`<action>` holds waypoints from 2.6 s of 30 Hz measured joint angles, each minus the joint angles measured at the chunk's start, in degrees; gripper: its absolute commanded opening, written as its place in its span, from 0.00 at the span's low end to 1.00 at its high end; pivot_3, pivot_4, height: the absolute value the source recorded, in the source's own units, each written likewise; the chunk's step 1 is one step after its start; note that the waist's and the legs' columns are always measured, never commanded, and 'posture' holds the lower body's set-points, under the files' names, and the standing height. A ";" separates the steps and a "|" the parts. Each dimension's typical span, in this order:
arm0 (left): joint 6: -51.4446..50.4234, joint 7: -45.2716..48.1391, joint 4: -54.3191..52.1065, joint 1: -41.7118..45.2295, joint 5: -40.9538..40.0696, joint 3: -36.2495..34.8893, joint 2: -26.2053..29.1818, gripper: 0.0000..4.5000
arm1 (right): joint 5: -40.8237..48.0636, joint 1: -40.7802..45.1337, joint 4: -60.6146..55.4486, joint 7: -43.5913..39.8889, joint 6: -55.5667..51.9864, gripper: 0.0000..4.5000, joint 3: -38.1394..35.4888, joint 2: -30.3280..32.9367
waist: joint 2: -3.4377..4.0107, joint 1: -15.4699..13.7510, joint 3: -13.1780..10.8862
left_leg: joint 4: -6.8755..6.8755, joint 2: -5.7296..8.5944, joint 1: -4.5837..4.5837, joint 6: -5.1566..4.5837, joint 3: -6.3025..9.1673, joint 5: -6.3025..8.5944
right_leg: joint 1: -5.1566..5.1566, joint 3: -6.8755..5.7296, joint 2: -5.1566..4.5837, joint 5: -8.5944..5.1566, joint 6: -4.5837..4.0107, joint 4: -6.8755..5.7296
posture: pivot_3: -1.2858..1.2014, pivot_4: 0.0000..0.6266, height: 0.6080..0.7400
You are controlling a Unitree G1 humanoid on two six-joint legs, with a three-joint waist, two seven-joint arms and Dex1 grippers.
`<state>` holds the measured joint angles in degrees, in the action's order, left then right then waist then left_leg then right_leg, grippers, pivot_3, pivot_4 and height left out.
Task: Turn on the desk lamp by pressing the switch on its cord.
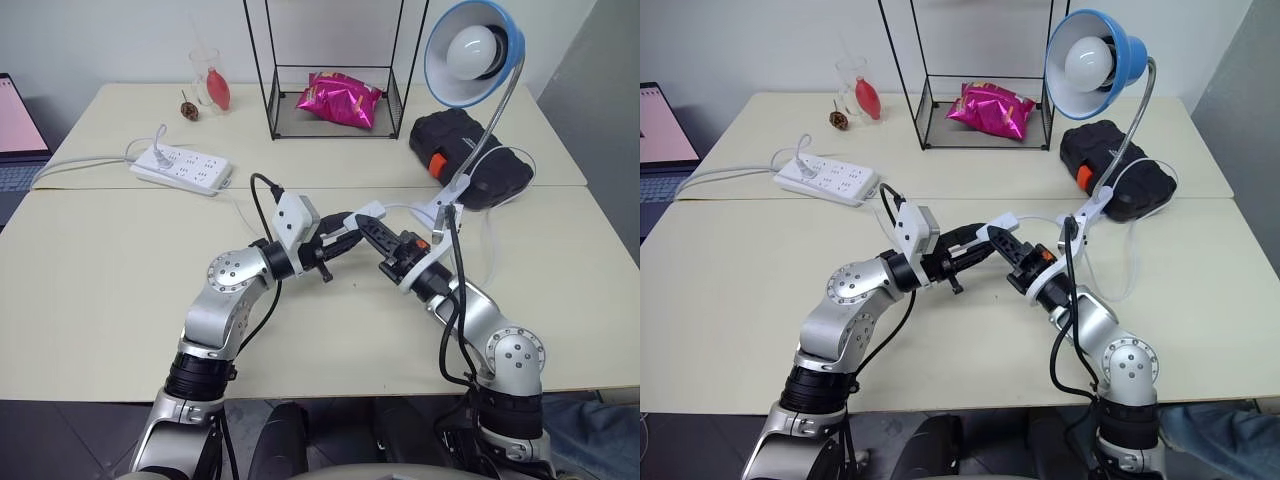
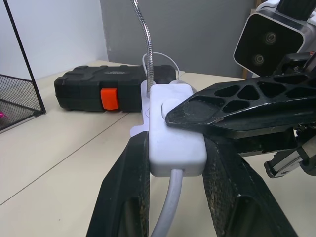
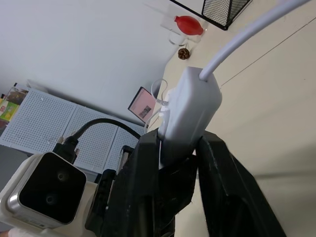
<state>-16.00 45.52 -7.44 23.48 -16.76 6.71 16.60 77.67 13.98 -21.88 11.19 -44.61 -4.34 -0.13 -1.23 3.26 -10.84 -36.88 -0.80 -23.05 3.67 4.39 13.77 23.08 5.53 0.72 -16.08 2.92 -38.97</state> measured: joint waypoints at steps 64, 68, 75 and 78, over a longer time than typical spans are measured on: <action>0.17 -1.97 0.03 -0.29 -0.67 0.51 -0.16 0.25 | 5.27 -4.31 -0.55 1.77 2.94 0.52 0.85 0.98 | 0.00 0.01 0.00 | 0.03 -0.01 -0.04 0.00 -0.02 0.00 | 0.06 0.02 0.00 -0.01 0.01 0.01 | 0.52 0.24 1.00; 0.17 -2.22 0.03 -0.29 -0.68 0.51 -0.16 0.25 | 6.01 -4.30 -0.57 2.01 4.11 0.52 0.93 0.41 | 0.00 0.02 0.00 | 0.03 -0.01 -0.04 0.00 -0.02 0.00 | 0.06 0.02 0.00 -0.01 0.01 0.01 | 0.52 0.24 1.00; 0.17 -2.21 0.03 -0.29 -0.68 0.56 -0.14 0.25 | 6.35 -3.32 -0.57 2.06 5.04 0.52 1.12 0.27 | 0.00 0.02 0.00 | 0.03 -0.01 -0.04 0.00 -0.03 0.00 | 0.07 0.02 0.00 -0.01 0.01 0.02 | 0.52 0.24 1.00; 0.17 -2.21 0.03 -0.29 -0.68 0.62 -0.11 0.25 | 6.35 -3.24 -0.57 2.01 5.13 0.52 1.19 0.28 | 0.00 0.02 0.00 | 0.03 -0.01 -0.04 0.00 -0.03 0.00 | 0.07 0.02 0.00 -0.01 0.01 0.02 | 0.52 0.24 1.00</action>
<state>-15.82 43.31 -7.42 23.19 -17.44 7.33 16.49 84.01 10.74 -22.44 13.19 -39.48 -3.15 0.15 -1.22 3.28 -10.84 -36.85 -0.80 -23.10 3.67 4.36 13.77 23.15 5.56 0.72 -16.09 2.93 -38.95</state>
